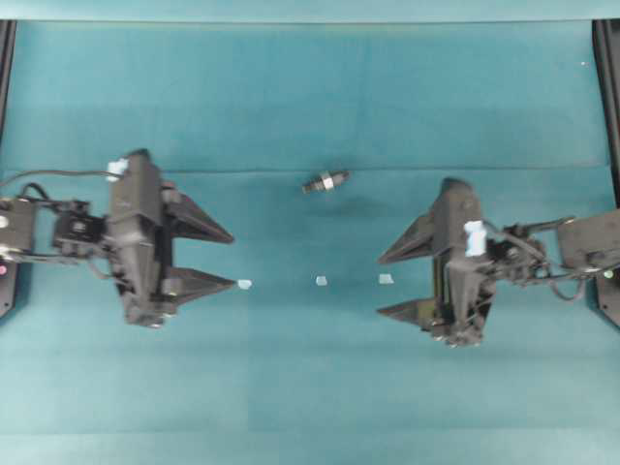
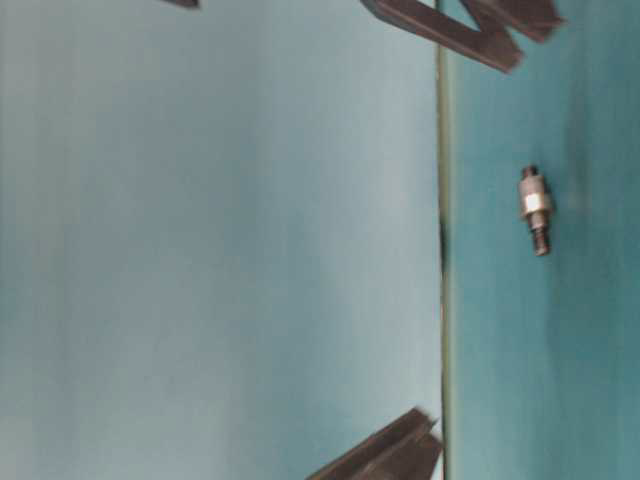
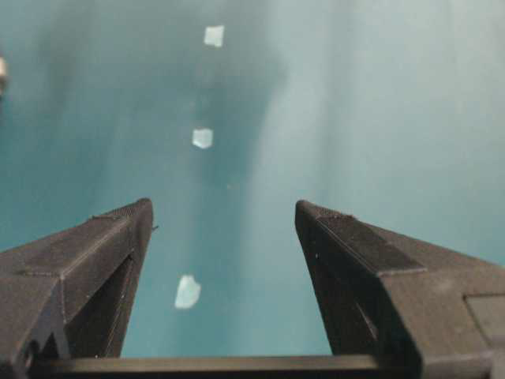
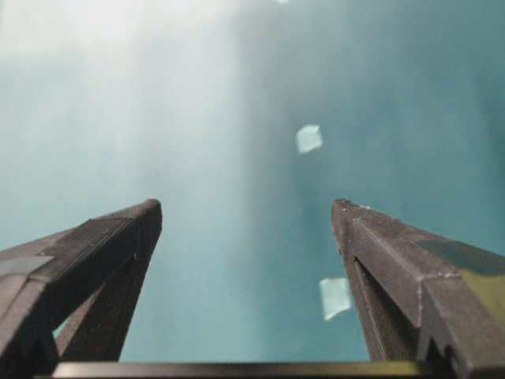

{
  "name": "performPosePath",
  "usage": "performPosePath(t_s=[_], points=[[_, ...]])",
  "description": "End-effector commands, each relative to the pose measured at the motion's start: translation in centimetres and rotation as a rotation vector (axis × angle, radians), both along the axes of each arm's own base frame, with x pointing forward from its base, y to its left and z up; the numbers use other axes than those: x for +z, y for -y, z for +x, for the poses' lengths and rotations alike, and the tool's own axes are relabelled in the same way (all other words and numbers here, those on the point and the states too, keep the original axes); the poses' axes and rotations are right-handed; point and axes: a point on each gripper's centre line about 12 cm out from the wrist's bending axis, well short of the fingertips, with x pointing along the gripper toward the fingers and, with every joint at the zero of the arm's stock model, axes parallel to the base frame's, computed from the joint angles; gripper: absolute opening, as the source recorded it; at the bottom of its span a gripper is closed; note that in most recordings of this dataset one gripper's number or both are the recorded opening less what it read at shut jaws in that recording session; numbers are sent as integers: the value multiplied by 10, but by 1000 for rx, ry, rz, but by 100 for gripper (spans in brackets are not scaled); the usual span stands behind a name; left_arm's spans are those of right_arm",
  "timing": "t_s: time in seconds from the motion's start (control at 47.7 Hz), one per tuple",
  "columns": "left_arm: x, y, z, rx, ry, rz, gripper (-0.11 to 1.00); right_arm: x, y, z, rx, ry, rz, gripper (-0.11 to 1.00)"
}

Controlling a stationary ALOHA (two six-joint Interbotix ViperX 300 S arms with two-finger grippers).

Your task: Insert the washer onto the shaft with both hands.

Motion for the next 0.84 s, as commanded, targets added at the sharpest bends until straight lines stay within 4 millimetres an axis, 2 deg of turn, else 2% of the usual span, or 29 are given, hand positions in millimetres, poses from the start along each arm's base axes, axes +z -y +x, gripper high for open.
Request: performPosePath(t_s=[0.0, 0.314, 0.503, 0.817], points=[[10, 0, -4, -3, 38, 2, 80, 16, 4, -2, -7, 74, -5, 59], [11, 0, -13, -3, 48, 1, 80, 38, 12, -29, 2, 194, -62, 59], [12, 0, -14, -4, 51, 4, 80, 37, 12, -42, 9, 190, -74, 59], [13, 0, -16, -4, 48, 3, 80, 35, 12, -48, 9, 175, -73, 59]])
